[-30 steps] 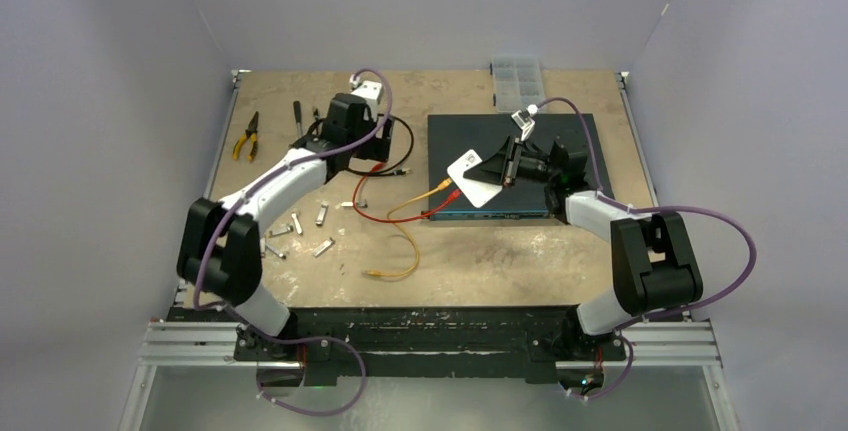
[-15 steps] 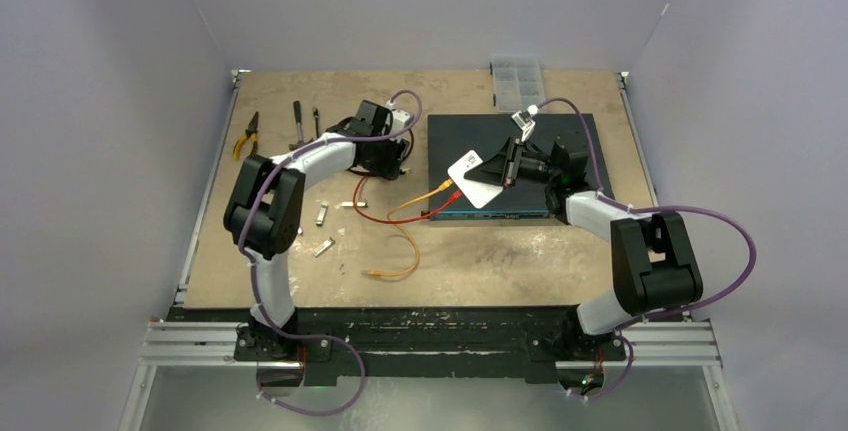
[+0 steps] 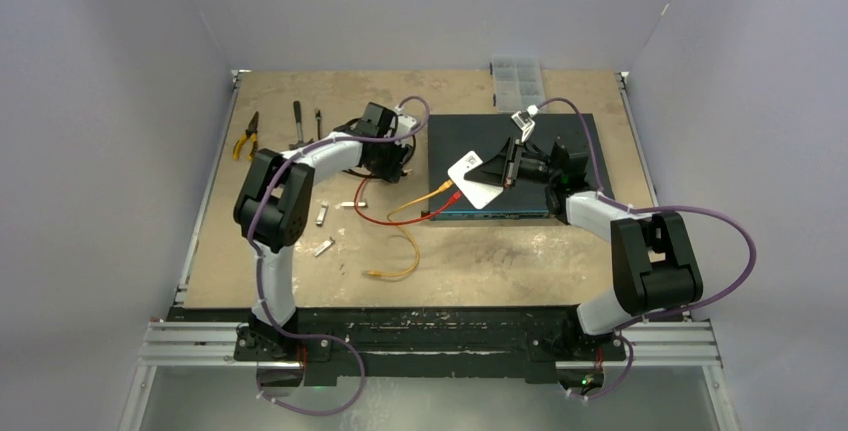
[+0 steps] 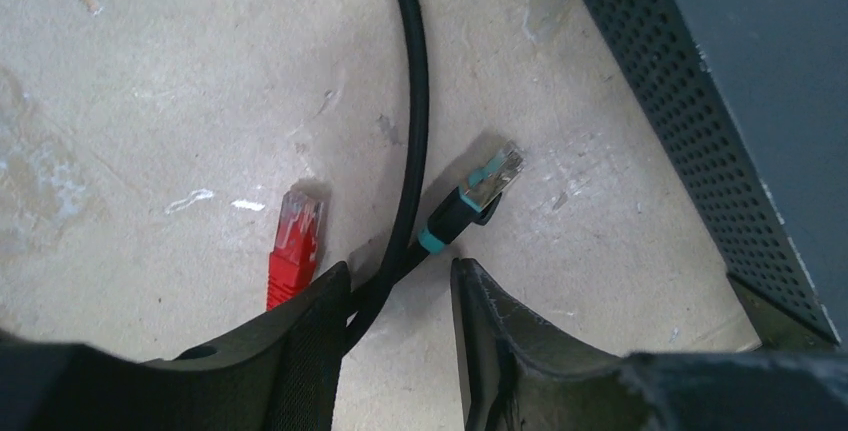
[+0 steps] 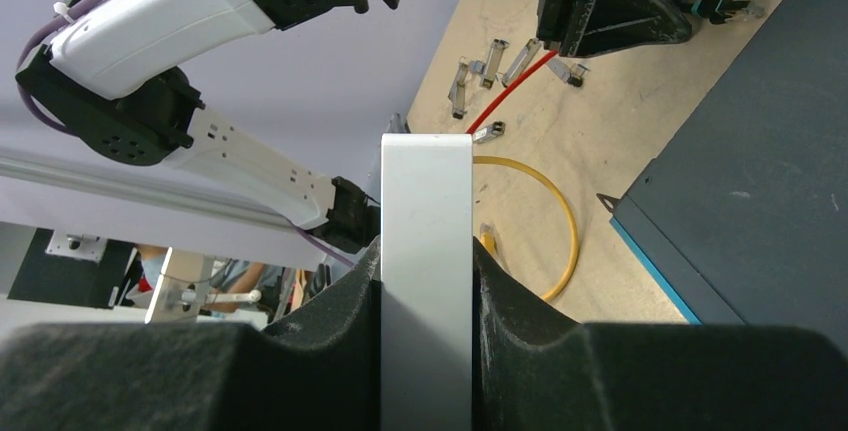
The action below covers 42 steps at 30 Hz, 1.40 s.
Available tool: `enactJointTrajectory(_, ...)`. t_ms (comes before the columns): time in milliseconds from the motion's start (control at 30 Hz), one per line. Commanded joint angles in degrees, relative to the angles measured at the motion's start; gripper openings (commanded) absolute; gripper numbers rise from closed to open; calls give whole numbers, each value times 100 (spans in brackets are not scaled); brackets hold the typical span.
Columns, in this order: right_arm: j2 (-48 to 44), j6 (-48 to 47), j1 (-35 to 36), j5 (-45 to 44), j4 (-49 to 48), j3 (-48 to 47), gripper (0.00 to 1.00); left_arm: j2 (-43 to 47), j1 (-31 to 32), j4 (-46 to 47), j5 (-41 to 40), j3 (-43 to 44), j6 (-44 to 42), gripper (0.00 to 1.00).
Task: Insert the plug into the switch port
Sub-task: Pick up the connector from the center of the board.
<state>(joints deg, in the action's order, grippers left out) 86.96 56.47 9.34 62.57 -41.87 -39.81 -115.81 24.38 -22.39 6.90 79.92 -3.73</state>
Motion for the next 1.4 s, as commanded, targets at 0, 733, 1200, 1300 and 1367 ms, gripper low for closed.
enactJointTrajectory(0,-118,-88,-29,89,-303,39,0,-99,105,-204,92,216,-132,39)
enactJointTrajectory(733,-162,-106,-29,107,-256,26,0,1542,-509,473,-1418,-506,1145,45)
enactJointTrajectory(1200,-179,-160,-38,83,-163,26,0,1040,-2035,1700,-429,-1178,2506,43)
enactJointTrajectory(1300,-187,-212,-42,64,-99,46,0,864,-2184,1855,-338,-1217,2636,42)
enactJointTrajectory(1367,-189,-223,-47,55,-87,69,0,792,-2250,1918,-292,-1239,2672,41)
